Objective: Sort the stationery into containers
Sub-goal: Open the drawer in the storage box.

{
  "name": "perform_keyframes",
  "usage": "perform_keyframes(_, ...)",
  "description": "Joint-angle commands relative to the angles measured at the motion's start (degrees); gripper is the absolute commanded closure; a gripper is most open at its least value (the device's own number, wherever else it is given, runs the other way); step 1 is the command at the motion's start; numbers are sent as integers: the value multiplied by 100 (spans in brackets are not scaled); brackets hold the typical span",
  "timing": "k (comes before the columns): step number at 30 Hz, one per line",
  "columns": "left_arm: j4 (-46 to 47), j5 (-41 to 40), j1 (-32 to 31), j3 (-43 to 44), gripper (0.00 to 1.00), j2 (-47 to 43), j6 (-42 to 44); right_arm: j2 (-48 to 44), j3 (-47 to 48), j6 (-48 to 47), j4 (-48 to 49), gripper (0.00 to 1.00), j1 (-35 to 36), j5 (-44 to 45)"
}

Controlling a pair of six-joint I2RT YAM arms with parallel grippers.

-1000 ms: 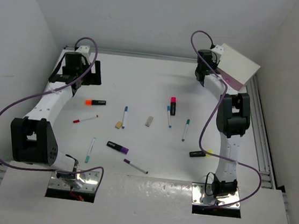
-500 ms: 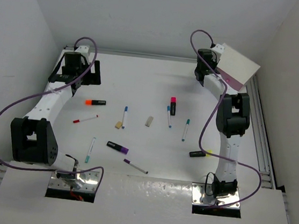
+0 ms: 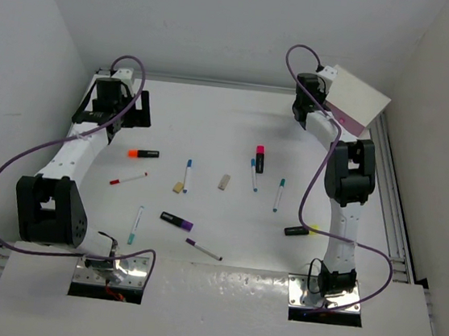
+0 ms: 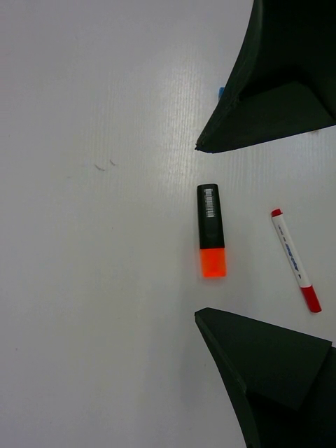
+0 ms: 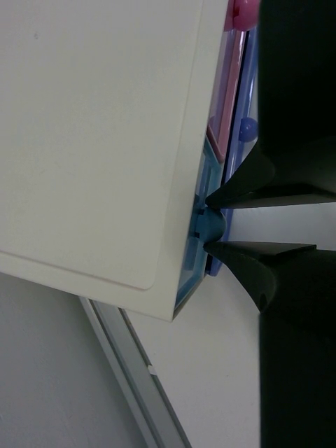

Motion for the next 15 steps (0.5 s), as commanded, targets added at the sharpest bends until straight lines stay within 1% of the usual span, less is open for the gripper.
perform_keyframes(1, 210, 43, 75, 255, 0, -17, 58, -179, 52, 131, 26, 100, 81, 72)
perform_keyframes(15, 157, 87, 110, 45, 0, -324, 75, -627, -519, 544, -581, 100, 608, 72)
